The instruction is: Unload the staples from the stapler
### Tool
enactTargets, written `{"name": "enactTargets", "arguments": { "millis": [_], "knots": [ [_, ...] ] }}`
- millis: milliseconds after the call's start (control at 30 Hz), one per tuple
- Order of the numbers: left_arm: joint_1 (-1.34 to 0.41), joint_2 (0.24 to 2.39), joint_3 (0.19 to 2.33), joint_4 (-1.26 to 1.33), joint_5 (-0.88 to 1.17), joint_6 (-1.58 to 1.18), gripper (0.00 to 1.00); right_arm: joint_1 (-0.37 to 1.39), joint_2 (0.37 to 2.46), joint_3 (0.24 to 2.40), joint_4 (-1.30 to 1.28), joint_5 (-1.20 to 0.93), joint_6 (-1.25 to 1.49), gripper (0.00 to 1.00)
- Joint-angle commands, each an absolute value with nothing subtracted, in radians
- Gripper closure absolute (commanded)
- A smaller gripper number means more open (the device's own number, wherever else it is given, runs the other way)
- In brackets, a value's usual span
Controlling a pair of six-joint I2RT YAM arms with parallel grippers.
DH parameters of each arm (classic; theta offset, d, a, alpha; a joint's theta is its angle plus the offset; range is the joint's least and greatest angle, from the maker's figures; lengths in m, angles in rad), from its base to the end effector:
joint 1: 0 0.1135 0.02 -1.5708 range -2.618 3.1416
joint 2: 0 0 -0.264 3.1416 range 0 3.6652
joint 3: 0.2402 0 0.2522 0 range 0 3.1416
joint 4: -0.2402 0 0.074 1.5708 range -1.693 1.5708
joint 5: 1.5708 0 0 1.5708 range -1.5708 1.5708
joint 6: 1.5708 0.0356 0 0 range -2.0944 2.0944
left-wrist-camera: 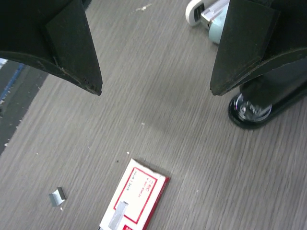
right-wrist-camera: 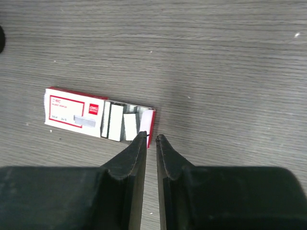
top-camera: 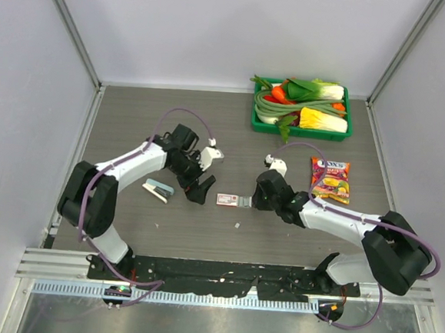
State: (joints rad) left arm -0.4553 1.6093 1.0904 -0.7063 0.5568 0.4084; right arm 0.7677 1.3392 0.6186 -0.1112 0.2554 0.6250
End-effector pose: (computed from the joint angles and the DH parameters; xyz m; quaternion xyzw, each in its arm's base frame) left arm 0.2683 -0.1523 0.2099 0.4394 0.8404 -0.2745 0.1589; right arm 0.1905 0.1714 0.1737 -0.0201 0.9258 0.1387 0.3510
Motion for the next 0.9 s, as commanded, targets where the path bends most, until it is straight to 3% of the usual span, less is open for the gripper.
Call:
{"name": "enactTargets", "arguments": {
  "millis": [0, 867],
  "knots": [
    [-0.535, 1.664, 1.149, -0.655, 0.479, 0.505, 0.0, 0.741, 1.318, 0.603, -0.023, 0.164, 0.658, 0.8],
    [-0.689, 1.841, 1.227, -0.563, 0.417, 0.534, 0.0, 0.709, 1.376, 0.519, 0.109, 0.071, 0.684, 0.93]
  ]
}}
